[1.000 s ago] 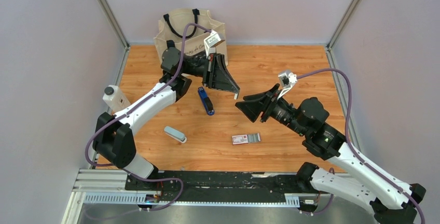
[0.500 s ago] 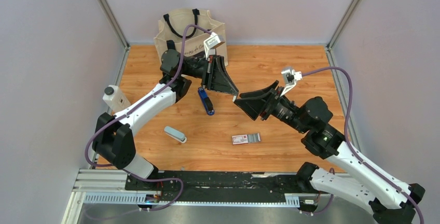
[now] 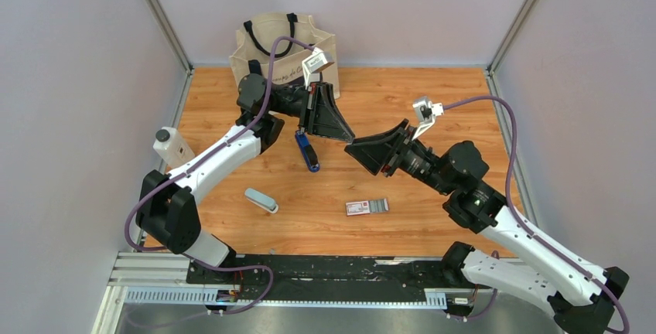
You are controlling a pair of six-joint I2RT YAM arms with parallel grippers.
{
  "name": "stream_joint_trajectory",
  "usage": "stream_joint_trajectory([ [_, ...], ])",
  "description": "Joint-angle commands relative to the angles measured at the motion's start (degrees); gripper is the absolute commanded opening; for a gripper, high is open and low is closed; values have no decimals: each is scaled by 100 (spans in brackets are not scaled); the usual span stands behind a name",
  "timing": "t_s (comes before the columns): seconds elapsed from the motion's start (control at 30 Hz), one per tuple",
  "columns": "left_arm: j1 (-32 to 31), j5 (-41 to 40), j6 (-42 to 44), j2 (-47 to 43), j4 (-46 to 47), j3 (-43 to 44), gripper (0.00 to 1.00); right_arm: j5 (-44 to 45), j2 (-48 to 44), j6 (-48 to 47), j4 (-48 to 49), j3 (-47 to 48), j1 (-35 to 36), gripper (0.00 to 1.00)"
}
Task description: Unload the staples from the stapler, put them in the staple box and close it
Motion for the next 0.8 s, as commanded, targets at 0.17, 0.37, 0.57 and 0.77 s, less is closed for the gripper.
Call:
stream_joint_trajectory([
  [0.17,-3,64,230,-237,-5,-12,20,-71,-7,146,444,5,-22,35],
  [0.37,-12,46,283,-245,-75,-3,20,-53,45,198,426,-21,-57,27],
  [0.57,-12,73,432,-280,-251,-29,20,-79,98,234,452,-30,-74,21],
  [0.77,-12,20,775,-315,-681,32,37,-80,81,234,294,-74,-74,16],
])
